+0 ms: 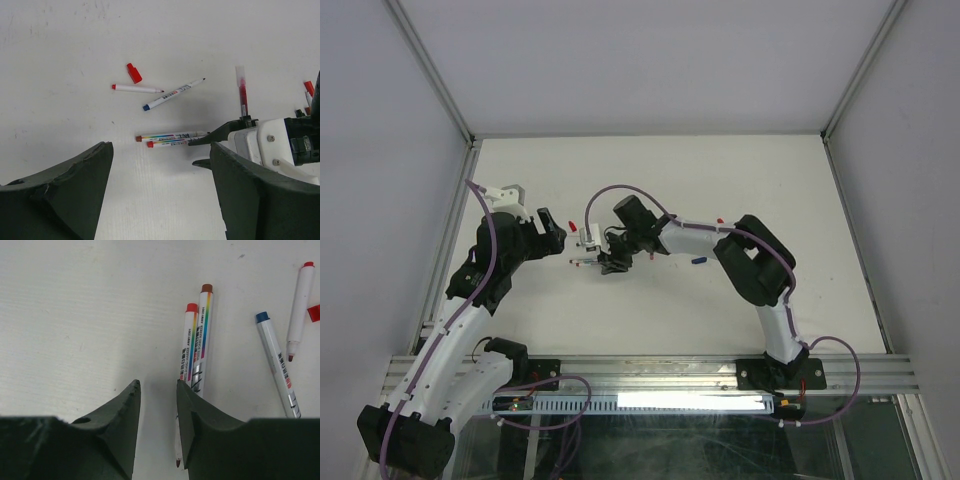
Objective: Insert the pens into the pen caps
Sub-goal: Pick up the pen from the center of the board.
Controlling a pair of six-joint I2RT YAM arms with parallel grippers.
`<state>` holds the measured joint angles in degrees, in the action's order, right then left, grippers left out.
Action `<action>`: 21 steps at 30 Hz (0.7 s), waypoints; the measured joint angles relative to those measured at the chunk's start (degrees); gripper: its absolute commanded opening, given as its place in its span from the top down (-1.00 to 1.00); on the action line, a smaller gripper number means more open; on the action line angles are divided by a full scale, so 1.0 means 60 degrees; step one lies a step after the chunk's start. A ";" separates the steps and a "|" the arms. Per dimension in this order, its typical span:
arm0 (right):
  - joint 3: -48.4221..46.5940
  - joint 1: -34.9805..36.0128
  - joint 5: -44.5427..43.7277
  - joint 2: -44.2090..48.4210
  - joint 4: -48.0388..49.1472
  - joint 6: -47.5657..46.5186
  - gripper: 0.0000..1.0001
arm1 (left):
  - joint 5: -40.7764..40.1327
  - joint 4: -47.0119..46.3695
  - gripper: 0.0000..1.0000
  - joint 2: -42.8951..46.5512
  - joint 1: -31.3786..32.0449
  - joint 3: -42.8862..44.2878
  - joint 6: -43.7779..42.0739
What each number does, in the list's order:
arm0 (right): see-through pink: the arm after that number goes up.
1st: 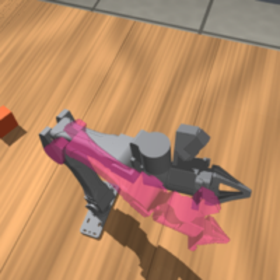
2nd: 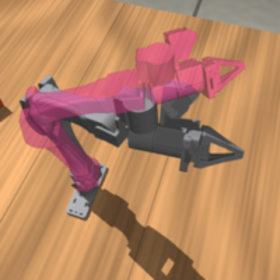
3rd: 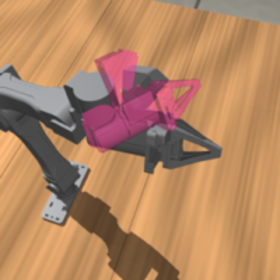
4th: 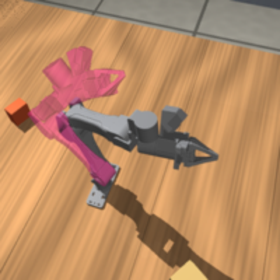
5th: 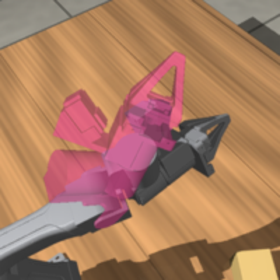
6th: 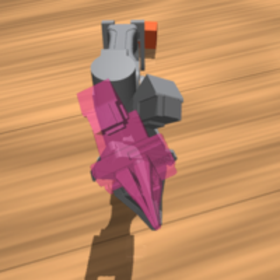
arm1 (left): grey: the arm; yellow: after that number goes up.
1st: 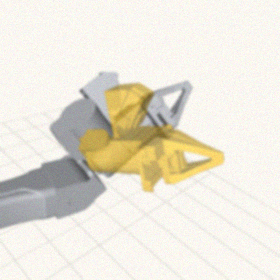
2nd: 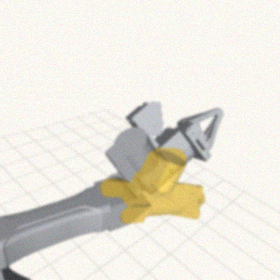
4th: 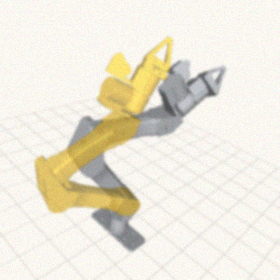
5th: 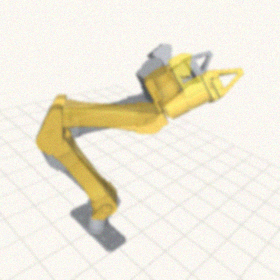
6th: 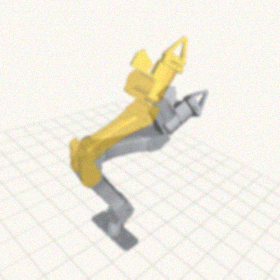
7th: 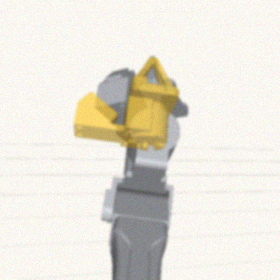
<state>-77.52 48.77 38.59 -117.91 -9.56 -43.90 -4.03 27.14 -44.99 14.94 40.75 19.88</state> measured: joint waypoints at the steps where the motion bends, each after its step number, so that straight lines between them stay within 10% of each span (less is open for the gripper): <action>1: -0.0040 0.0000 -0.0007 -0.0040 0.0000 -0.0004 0.27 | 0.0000 0.0000 -0.60 0.0000 0.0000 0.0000 0.0000; 21: -0.0426 -0.0007 -0.0106 -0.0382 -0.0018 -0.0146 0.34 | 0.0004 -0.0004 -0.60 -0.0106 0.0000 0.0000 -0.0011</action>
<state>-80.07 48.73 37.95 -120.20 -9.67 -44.77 -4.01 27.11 -45.63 14.94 40.75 19.81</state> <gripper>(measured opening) 0.338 0.797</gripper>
